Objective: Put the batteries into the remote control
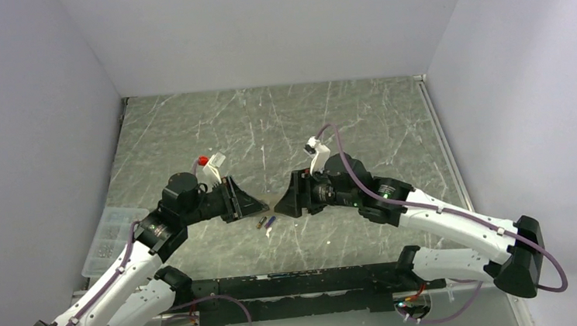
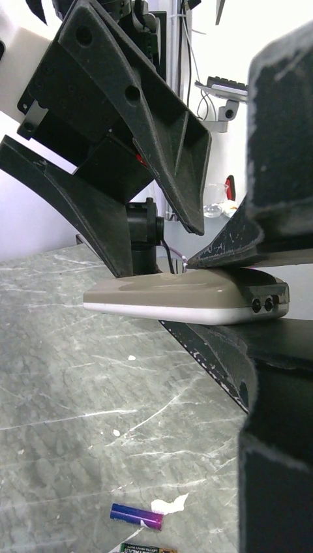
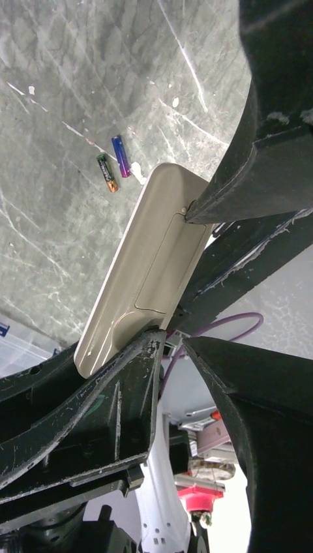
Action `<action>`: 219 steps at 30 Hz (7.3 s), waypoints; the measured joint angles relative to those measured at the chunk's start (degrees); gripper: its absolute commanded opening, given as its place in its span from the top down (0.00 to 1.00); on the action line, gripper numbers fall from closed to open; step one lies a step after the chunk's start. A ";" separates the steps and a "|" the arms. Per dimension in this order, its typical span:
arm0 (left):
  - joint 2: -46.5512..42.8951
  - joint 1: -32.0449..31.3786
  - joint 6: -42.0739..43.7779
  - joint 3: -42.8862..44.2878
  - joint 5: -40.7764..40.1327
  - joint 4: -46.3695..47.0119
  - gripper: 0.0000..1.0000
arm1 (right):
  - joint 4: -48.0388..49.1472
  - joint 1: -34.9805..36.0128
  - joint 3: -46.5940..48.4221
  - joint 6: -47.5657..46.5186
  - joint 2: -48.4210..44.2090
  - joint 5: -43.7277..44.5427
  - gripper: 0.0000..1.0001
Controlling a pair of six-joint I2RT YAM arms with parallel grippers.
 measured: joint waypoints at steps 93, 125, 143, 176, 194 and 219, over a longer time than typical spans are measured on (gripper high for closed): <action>0.15 -0.28 3.32 3.28 2.32 -1.18 1.00 | -17.94 5.62 7.67 0.15 -3.30 22.51 0.35; 0.13 -0.28 1.64 3.34 4.00 0.31 1.00 | -20.68 5.62 6.78 0.63 -3.80 25.40 0.36; 0.31 -0.26 0.85 3.15 3.96 0.81 1.00 | -20.00 5.62 6.01 1.29 -3.76 25.64 0.37; -1.16 0.02 -2.60 -0.11 5.33 6.34 1.00 | -11.21 5.09 -2.03 3.37 -10.64 21.86 0.36; -1.20 0.02 -0.98 0.44 5.75 3.91 1.00 | -10.80 5.11 -2.78 3.54 -10.88 20.59 0.36; 0.37 -0.44 1.60 1.66 6.86 2.99 1.00 | -7.06 5.70 -2.56 3.58 -9.57 17.44 0.36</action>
